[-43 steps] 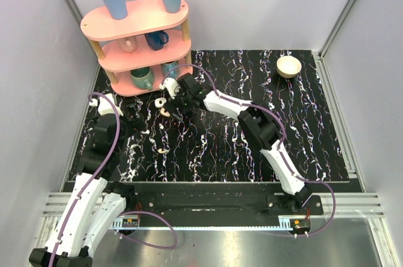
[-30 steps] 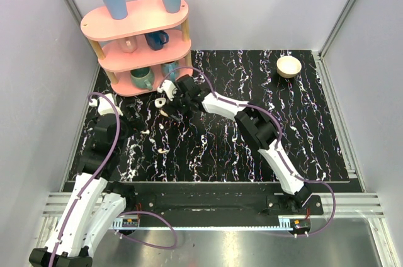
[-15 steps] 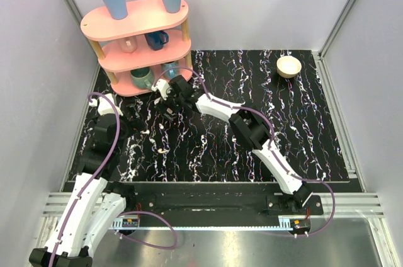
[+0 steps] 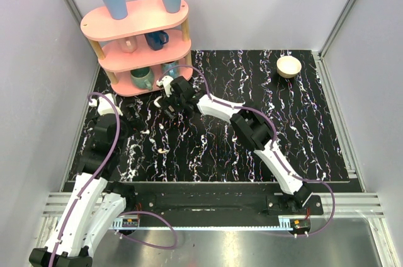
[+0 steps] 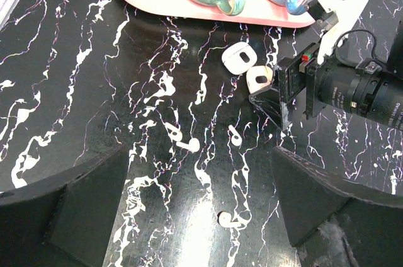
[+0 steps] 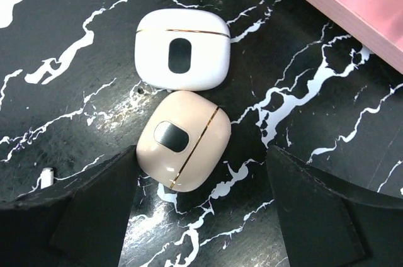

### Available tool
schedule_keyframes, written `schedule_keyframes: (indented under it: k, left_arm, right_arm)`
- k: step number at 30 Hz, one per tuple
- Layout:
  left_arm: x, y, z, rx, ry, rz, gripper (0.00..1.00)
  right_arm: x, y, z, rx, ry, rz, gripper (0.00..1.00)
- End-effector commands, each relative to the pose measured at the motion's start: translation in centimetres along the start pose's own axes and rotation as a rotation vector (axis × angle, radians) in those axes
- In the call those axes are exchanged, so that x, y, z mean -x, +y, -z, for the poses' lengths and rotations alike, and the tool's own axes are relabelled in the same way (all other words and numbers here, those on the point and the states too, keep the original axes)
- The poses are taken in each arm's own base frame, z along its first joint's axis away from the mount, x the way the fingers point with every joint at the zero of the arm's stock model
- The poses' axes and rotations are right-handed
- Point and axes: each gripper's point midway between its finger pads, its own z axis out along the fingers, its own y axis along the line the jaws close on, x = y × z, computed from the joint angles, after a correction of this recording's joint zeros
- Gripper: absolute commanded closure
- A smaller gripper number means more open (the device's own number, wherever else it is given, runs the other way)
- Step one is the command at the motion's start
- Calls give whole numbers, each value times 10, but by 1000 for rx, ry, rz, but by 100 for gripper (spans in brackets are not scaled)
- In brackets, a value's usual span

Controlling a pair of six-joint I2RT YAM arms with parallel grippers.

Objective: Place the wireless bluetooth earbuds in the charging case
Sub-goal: Pick up the charging case from the center of the board.

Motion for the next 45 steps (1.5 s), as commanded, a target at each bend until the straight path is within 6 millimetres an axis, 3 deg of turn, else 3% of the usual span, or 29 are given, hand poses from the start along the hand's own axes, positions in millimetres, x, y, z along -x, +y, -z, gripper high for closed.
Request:
schedule_keyframes:
  k: [1, 7, 14, 26, 45]
  left_arm:
    - [9, 0, 1, 7, -24, 11, 1]
    - [10, 0, 1, 10, -26, 13, 1]
    - [9, -1, -1, 8, -19, 11, 1]
    - [8, 0, 0, 11, -19, 12, 1]
    - [9, 0, 0, 10, -22, 13, 1]
  right_arm:
    - [36, 5, 15, -32, -72, -51, 12]
    - [40, -4, 13, -128, -81, -93, 12]
    - [50, -9, 10, -283, -112, -189, 6]
    - [35, -18, 14, -482, -68, -460, 13]
    - [17, 8, 0, -443, 3, -438, 20]
